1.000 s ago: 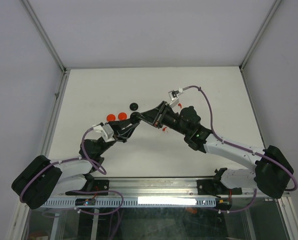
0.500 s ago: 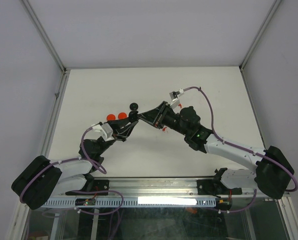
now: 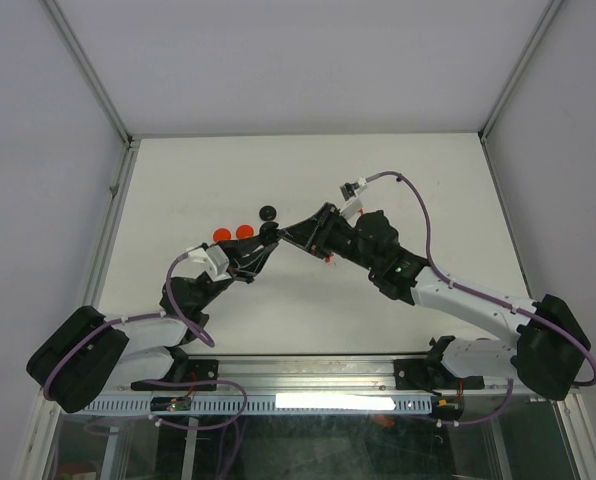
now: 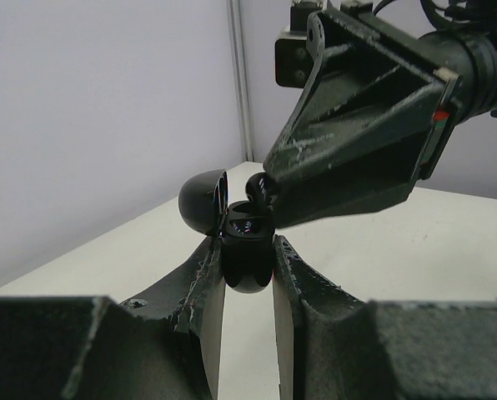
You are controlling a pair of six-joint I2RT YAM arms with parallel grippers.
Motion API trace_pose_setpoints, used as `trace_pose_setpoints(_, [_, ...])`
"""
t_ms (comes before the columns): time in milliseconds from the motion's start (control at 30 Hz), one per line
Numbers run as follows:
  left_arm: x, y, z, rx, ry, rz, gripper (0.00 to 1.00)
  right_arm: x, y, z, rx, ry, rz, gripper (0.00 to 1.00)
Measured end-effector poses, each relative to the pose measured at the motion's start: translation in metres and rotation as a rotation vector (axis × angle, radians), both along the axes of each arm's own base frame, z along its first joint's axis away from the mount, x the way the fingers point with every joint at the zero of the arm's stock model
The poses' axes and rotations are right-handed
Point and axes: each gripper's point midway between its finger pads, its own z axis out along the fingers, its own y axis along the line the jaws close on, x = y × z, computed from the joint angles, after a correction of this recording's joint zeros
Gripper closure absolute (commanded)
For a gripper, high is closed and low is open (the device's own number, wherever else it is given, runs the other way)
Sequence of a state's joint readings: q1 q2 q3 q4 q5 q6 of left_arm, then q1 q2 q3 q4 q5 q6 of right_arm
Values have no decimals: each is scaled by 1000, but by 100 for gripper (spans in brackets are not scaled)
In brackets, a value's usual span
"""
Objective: Insert the wireless bluetooth earbuds into the charging case
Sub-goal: Place the earbud in the charging case.
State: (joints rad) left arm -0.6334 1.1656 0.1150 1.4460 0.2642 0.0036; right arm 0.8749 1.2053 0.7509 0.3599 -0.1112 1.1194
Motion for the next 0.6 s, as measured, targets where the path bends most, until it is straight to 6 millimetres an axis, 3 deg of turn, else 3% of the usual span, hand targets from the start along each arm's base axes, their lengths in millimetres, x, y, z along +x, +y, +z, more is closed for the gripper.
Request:
trace_pose_setpoints(233, [-1,0,2,-14,4,-5,100,0,-9,-32,-173,-22,-1,51])
trace_pose_setpoints(433, [1,-2,-6,-19,48,-14,100,1,-13,-32,-253,-120,23,41])
trace_pose_setpoints(600, [2,1,-19,-18,102,0,100,10,-31,-19,-330,-233,19,35])
